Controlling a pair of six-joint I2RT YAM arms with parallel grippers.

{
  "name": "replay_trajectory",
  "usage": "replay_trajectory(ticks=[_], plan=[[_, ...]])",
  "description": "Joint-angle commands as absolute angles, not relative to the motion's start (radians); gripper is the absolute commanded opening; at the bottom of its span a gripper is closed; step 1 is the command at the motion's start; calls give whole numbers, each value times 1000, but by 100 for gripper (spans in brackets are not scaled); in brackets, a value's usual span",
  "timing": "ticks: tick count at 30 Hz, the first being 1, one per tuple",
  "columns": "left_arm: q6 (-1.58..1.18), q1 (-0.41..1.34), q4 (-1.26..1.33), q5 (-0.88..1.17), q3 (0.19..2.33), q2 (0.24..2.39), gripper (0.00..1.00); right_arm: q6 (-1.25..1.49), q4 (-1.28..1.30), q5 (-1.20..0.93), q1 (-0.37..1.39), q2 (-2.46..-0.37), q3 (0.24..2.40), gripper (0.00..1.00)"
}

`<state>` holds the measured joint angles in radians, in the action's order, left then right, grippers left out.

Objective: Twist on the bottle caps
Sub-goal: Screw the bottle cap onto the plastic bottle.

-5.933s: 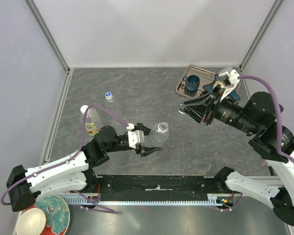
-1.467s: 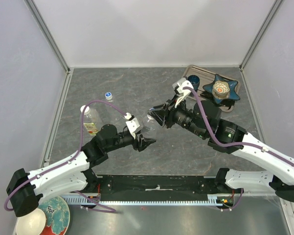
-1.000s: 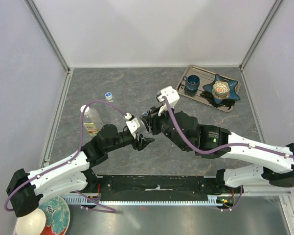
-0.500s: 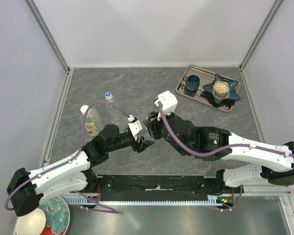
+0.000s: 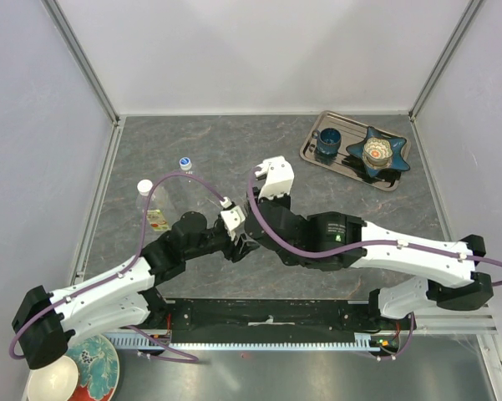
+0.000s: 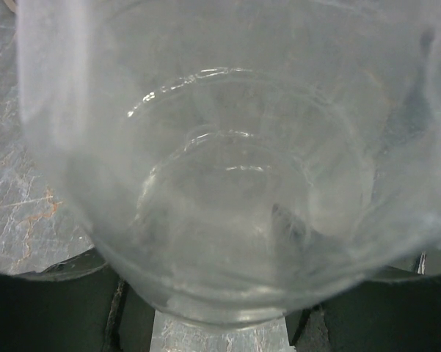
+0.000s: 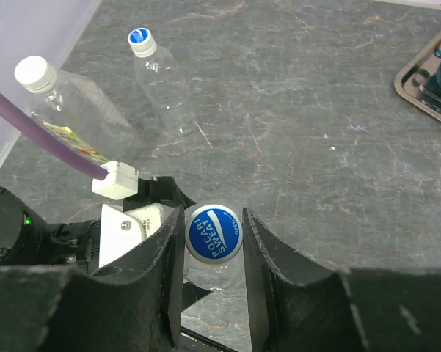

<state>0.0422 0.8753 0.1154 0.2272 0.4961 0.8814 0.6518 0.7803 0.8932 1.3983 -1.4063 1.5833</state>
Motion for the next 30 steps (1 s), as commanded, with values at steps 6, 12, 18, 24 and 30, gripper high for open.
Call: replay_trajectory(ticks=[6,12,18,24,30], plan=[[29,861,514,225,563,816,2,689,1140,822,1425,-1526,1611,25],[20,859,511,253,552,804,2,603,1065,819,1425,-1500,1663,52],[11,859,508,272,540,790,2,517,963,799,1425,-1431,1677,61],[9,853,511,265,532,784,2,462,933,733,1425,-1385,1689,63],[9,847,506,258,529,779,2,345,845,577,1425,-1258,1641,66]])
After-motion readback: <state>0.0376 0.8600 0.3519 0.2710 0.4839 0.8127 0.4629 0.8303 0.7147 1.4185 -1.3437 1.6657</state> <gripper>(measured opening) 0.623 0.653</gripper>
